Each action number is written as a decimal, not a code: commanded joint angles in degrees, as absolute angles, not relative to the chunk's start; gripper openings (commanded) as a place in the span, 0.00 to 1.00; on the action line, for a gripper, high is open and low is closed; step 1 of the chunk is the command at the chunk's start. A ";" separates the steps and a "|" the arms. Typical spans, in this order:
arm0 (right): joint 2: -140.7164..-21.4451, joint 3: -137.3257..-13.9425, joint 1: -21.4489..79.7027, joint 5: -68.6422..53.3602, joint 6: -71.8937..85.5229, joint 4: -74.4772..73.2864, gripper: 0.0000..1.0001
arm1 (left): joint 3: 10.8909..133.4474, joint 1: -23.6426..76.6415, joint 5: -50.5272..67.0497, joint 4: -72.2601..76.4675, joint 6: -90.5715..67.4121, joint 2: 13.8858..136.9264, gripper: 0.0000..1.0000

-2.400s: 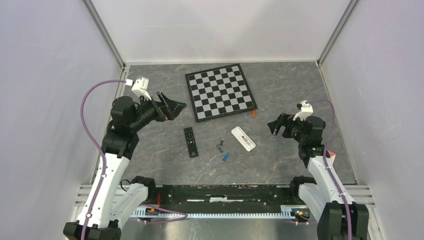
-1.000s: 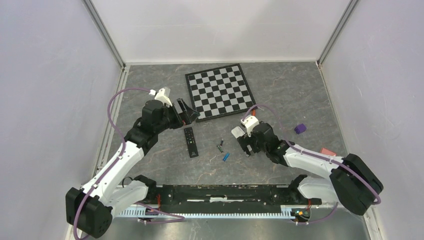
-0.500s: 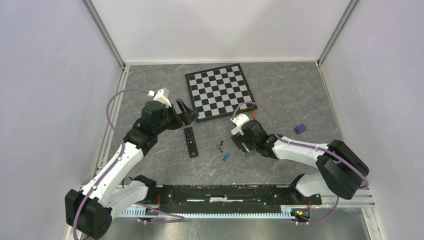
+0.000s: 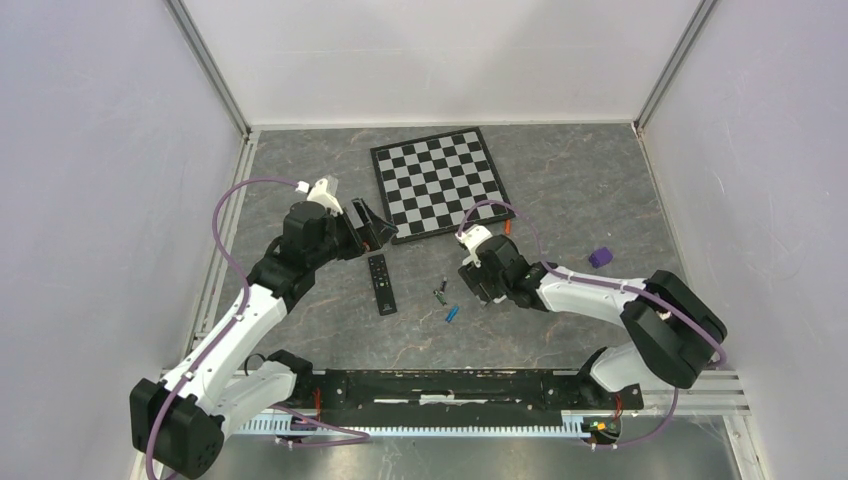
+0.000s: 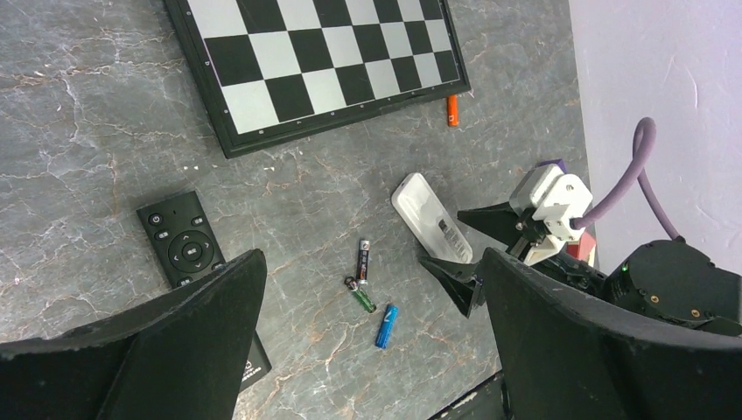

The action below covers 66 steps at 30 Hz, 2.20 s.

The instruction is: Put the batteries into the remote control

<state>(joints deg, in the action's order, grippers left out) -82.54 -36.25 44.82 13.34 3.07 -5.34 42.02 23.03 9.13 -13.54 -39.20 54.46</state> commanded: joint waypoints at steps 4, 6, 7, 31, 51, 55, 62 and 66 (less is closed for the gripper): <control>-85.86 -38.81 43.47 5.80 7.81 -13.69 0.75 | 41.89 23.25 9.59 -12.77 -39.95 53.28 1.00; -86.15 -39.40 43.08 5.72 8.10 -14.94 0.71 | 41.86 23.27 9.95 -12.49 -39.92 53.72 1.00; -86.41 -39.75 42.87 5.71 8.18 -15.27 0.68 | 41.92 23.27 10.37 -12.27 -40.00 54.04 1.00; -76.93 -47.15 44.19 -5.51 4.46 -11.85 0.39 | 40.90 30.26 27.47 4.37 -52.89 73.14 0.93; -73.37 -48.79 45.80 -11.62 4.98 -8.81 0.37 | 42.19 32.78 28.54 4.52 -59.26 80.48 0.79; -73.96 -48.39 45.83 -7.70 6.19 -8.79 0.35 | 44.03 32.75 22.24 -4.12 -55.67 79.08 0.84; -73.47 -48.43 45.92 -10.09 6.43 -8.29 0.35 | 43.15 32.70 23.60 -0.44 -57.50 79.28 0.89; -73.08 -48.27 46.34 -15.28 5.03 -7.66 0.35 | 40.92 32.74 30.45 12.52 -64.19 80.47 0.81</control>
